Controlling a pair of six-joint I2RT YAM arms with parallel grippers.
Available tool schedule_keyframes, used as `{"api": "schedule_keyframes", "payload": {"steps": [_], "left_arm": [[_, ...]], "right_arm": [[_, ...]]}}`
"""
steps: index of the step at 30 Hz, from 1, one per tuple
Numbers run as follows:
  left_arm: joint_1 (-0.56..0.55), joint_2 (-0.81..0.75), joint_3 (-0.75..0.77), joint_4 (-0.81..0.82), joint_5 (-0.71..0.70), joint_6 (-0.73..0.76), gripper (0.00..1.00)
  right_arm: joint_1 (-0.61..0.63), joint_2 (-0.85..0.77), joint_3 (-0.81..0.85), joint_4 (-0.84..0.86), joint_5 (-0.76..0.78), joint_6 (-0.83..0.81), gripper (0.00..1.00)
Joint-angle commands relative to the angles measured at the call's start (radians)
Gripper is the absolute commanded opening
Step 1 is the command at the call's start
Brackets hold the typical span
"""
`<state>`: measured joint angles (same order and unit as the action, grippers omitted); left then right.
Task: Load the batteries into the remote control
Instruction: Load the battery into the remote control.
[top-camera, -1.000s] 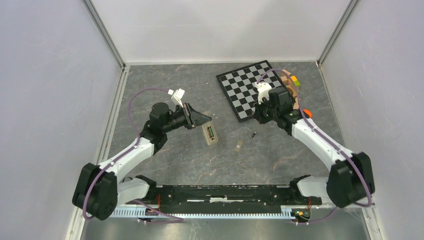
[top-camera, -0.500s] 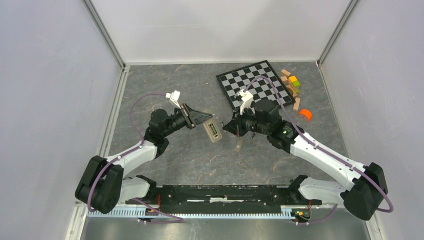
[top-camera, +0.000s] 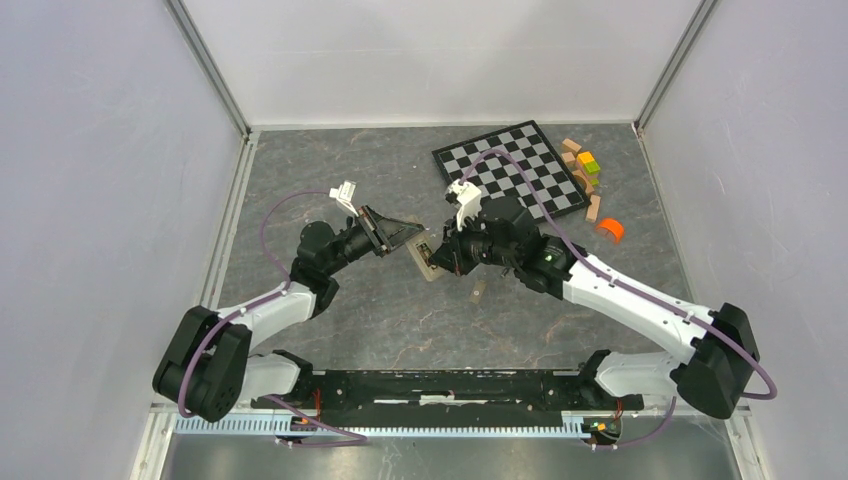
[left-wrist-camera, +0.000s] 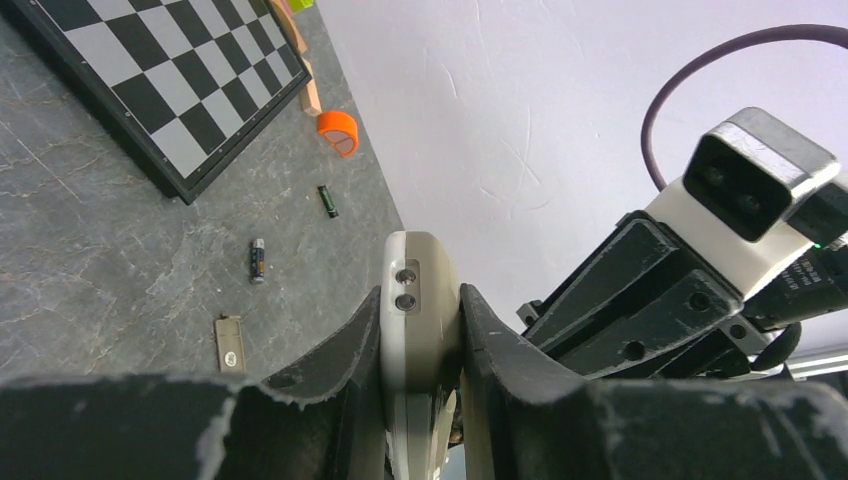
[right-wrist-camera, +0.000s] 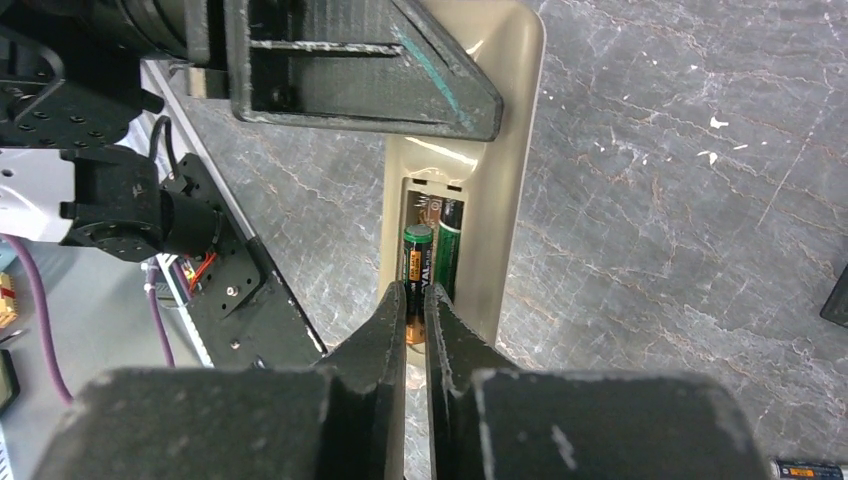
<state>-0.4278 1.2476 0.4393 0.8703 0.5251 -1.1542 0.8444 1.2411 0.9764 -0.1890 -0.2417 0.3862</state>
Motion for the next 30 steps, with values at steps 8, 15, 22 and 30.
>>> {"api": "schedule_keyframes", "payload": {"steps": [8, 15, 22, 30], "left_arm": [[-0.002, -0.011, -0.007, 0.103, -0.011, -0.094, 0.02], [-0.002, -0.018, -0.01, 0.107, -0.016, -0.103, 0.02], [-0.002, -0.032, -0.008, 0.1, -0.026, -0.159, 0.02], [-0.002, -0.096, -0.005, 0.032, -0.065, -0.258, 0.02]], "right_arm": [[0.03, 0.039, 0.069, -0.04, 0.054, -0.032, 0.24], [0.033, 0.027, 0.07, -0.038, 0.072, -0.028, 0.35], [0.032, -0.033, 0.064, 0.037, 0.136, 0.036, 0.46], [0.033, -0.15, 0.012, 0.16, 0.209, 0.135, 0.71]]}}
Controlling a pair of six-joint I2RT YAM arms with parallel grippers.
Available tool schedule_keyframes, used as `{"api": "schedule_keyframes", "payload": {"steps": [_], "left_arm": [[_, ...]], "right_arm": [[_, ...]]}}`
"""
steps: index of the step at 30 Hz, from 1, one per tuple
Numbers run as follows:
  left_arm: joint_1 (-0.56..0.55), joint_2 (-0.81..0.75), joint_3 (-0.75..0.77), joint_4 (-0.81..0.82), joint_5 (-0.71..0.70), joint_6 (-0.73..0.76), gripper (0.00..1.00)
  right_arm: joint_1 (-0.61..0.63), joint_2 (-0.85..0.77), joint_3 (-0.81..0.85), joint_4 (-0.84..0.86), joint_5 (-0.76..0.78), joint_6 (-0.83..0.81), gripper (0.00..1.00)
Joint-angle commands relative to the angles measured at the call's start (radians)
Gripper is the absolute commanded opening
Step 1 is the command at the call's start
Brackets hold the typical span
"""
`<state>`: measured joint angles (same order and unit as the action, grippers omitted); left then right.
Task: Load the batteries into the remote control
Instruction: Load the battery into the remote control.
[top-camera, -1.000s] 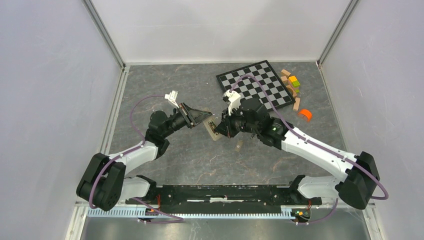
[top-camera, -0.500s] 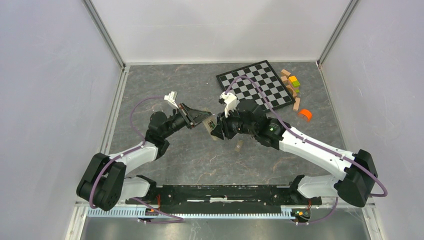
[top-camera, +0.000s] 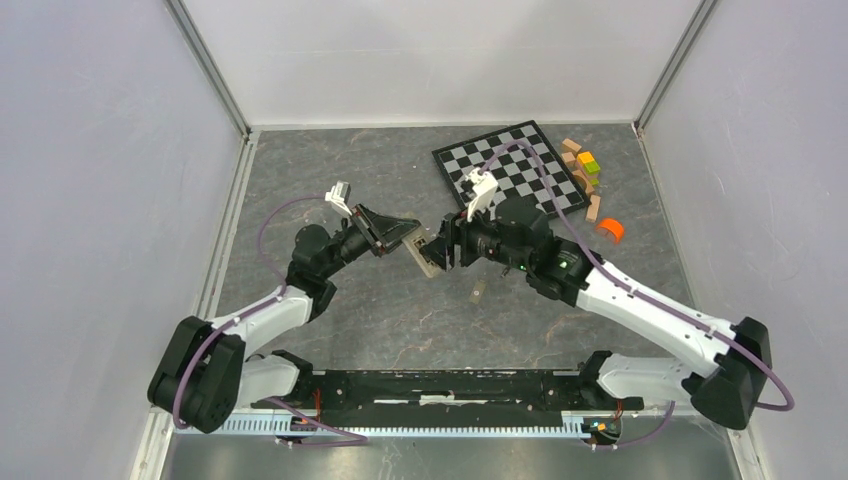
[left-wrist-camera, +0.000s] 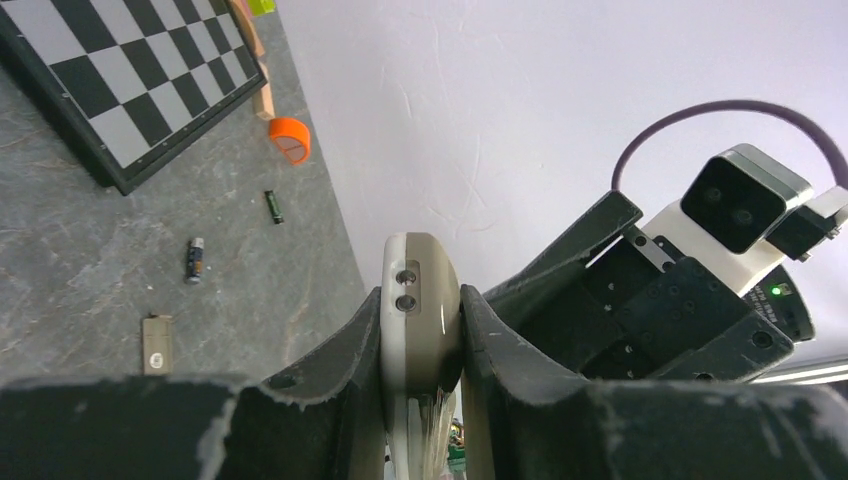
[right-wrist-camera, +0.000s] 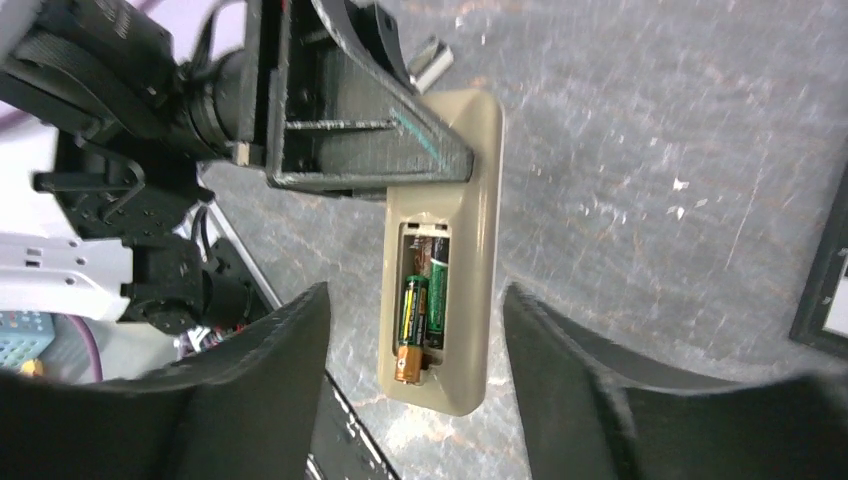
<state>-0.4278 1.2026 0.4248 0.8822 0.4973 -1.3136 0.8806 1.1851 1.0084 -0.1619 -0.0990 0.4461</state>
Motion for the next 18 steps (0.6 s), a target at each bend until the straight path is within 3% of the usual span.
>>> {"api": "schedule_keyframes", "payload": {"steps": [1, 9, 18], "left_arm": [[-0.002, -0.06, 0.01, 0.02, -0.045, -0.115, 0.02], [-0.001, -0.119, 0.025, 0.08, -0.104, -0.247, 0.02], [-0.002, -0.113, 0.029, 0.189, -0.166, -0.413, 0.02]], "right_arm": [[-0.004, -0.125, -0.064, 0.188, 0.078, 0.108, 0.75], [-0.003, -0.331, -0.335, 0.501, 0.175, 0.387, 0.85], [-0.003, -0.296, -0.404, 0.693, 0.119, 0.532, 0.9]]}}
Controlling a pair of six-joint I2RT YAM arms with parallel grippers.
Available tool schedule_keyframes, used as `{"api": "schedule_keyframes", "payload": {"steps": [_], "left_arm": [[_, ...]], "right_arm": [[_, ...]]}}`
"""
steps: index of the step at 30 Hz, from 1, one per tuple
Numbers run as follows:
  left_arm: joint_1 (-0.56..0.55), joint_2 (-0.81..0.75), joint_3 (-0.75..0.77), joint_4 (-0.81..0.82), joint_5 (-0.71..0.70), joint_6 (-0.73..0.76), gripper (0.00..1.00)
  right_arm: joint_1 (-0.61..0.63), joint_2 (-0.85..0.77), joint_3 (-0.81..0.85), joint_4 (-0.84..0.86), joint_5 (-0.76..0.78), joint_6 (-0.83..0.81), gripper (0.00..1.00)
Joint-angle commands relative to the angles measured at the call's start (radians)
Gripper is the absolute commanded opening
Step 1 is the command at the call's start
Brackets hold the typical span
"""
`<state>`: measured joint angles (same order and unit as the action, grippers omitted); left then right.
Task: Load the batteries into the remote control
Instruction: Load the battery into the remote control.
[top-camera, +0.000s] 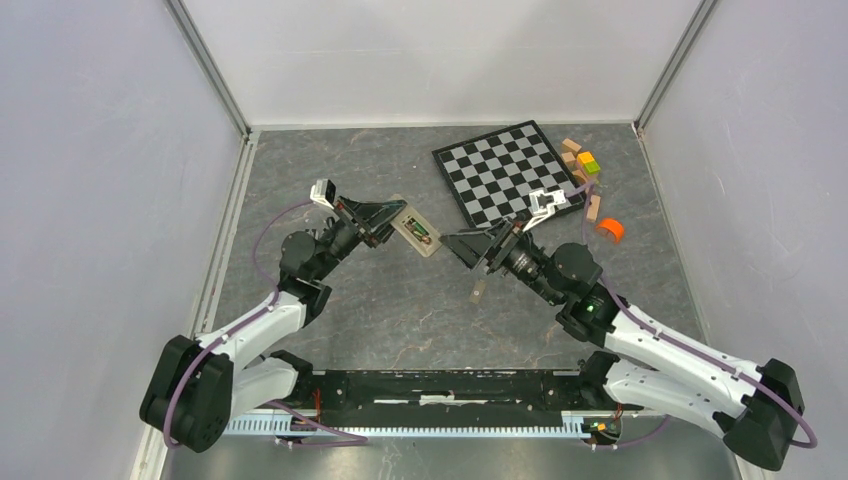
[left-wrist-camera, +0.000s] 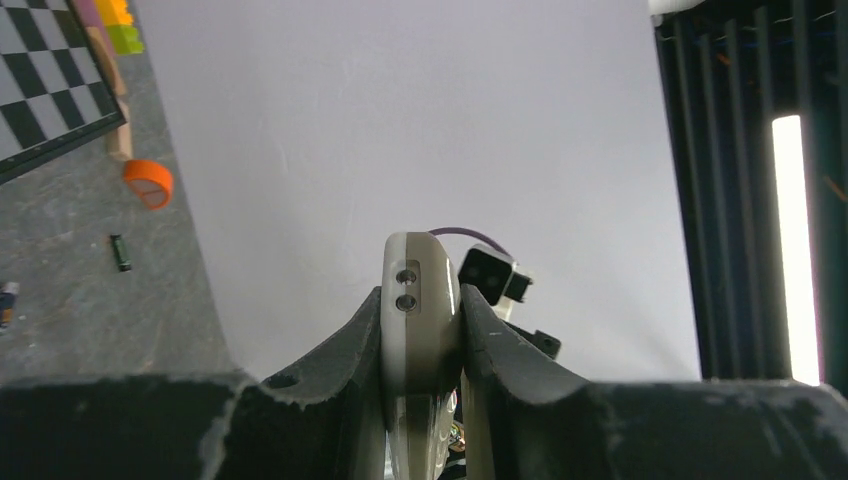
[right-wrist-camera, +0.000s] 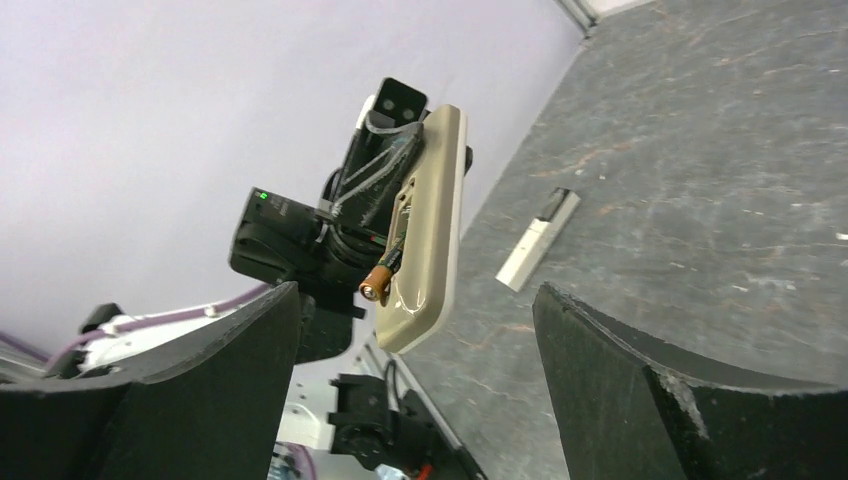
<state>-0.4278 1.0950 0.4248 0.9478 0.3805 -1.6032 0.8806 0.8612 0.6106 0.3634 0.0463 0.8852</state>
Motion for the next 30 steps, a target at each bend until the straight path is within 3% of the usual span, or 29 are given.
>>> {"api": "schedule_keyframes", "payload": {"steps": [1, 11, 30], "left_arm": [[-0.002, -0.003, 0.032, 0.126, -0.048, -0.133, 0.02], [-0.002, 0.001, 0.035, 0.134, -0.049, -0.139, 0.02], [-0.002, 0.0, 0.025, 0.121, -0.041, -0.132, 0.02]], "right_arm": [[-0.004, 0.04, -0.005, 0.18, -0.033, 0.105, 0.89], [0.0, 0.112, 0.04, 0.178, -0.043, 0.115, 0.75], [-0.001, 0.14, 0.028, 0.233, -0.075, 0.127, 0.79]]}}
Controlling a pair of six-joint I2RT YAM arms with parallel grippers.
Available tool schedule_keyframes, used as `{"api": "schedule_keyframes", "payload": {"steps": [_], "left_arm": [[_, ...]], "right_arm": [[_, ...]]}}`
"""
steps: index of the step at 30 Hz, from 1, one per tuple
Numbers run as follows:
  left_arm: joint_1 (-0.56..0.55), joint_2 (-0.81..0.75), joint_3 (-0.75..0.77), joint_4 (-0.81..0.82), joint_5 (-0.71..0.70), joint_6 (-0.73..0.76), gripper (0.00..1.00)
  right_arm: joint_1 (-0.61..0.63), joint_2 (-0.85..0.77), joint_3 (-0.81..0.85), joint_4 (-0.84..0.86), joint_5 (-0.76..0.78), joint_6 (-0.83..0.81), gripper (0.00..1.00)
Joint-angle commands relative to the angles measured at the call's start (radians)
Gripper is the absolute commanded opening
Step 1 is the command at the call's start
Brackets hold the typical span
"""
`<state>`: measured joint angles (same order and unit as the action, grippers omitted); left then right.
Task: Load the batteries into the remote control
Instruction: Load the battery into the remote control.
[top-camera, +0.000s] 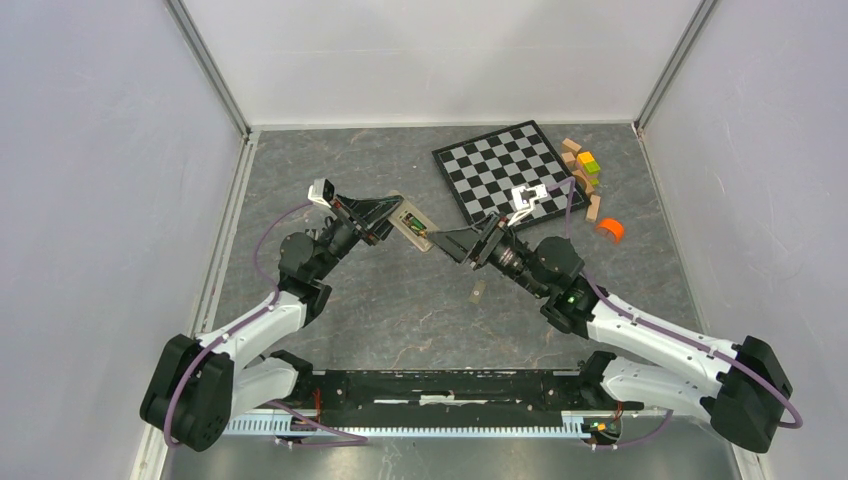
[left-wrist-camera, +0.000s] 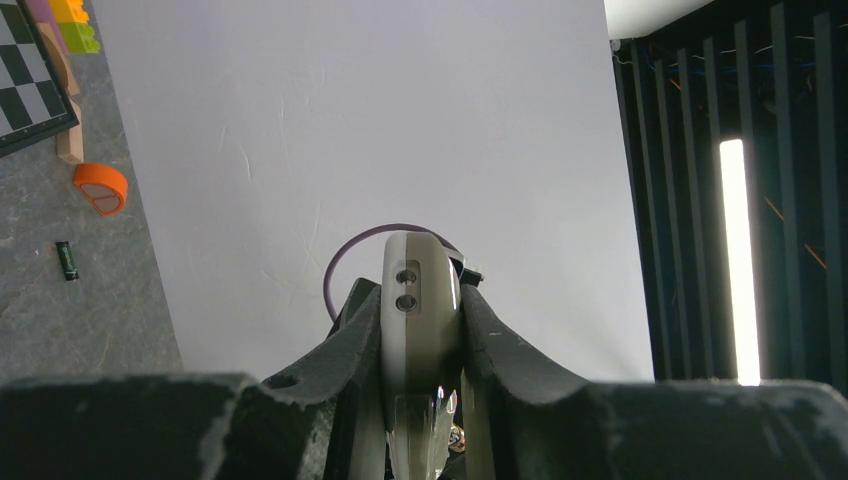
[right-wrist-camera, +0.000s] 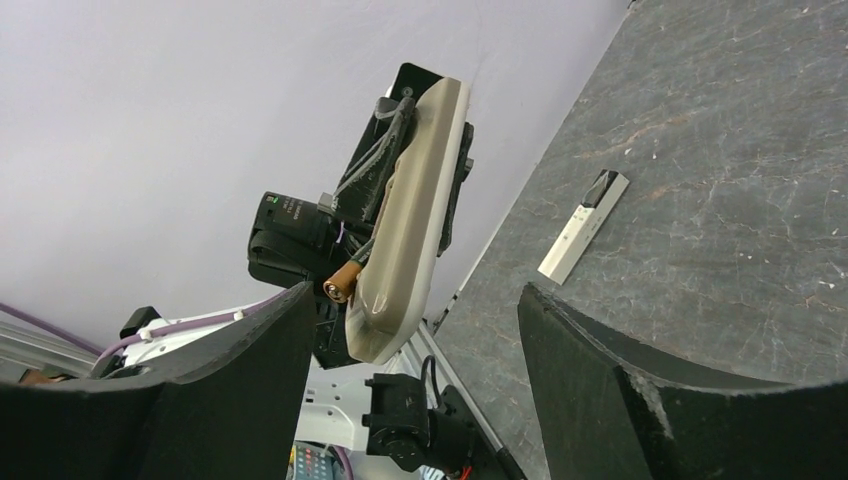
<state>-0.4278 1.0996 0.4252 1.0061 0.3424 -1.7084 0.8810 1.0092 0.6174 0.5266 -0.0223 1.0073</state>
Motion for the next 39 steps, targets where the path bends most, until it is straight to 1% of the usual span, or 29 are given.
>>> {"api": "schedule_keyframes", "payload": {"steps": [1, 6, 11, 21, 27, 29, 34, 39], "left_arm": [[-0.003, -0.005, 0.023, 0.063, -0.002, -0.027, 0.02], [-0.002, -0.007, 0.025, 0.068, 0.007, -0.025, 0.02], [-0.003, -0.01, 0.03, 0.069, 0.017, -0.019, 0.02], [-0.002, -0.015, 0.041, 0.082, 0.041, -0.001, 0.02], [-0.002, -0.024, 0.061, 0.097, 0.078, 0.052, 0.02], [-0.003, -0.023, 0.066, 0.124, 0.094, 0.062, 0.02], [-0.003, -0.014, 0.059, 0.205, 0.109, 0.053, 0.02], [-0.003, -0.016, 0.061, 0.262, 0.144, 0.091, 0.02]], "right_arm": [[-0.001, -0.008, 0.021, 0.072, -0.007, 0.005, 0.79], [-0.002, 0.018, 0.039, 0.062, -0.007, 0.01, 0.8], [-0.002, 0.056, 0.05, 0.07, -0.017, 0.02, 0.76], [-0.002, 0.081, 0.052, 0.044, -0.012, 0.029, 0.73], [-0.002, 0.097, 0.108, -0.133, 0.034, 0.016, 0.68], [-0.002, 0.107, 0.118, -0.179, 0.057, 0.017, 0.65], [-0.002, 0.123, 0.133, -0.264, 0.103, 0.016, 0.58], [-0.003, 0.137, 0.134, -0.352, 0.164, 0.034, 0.55]]}}
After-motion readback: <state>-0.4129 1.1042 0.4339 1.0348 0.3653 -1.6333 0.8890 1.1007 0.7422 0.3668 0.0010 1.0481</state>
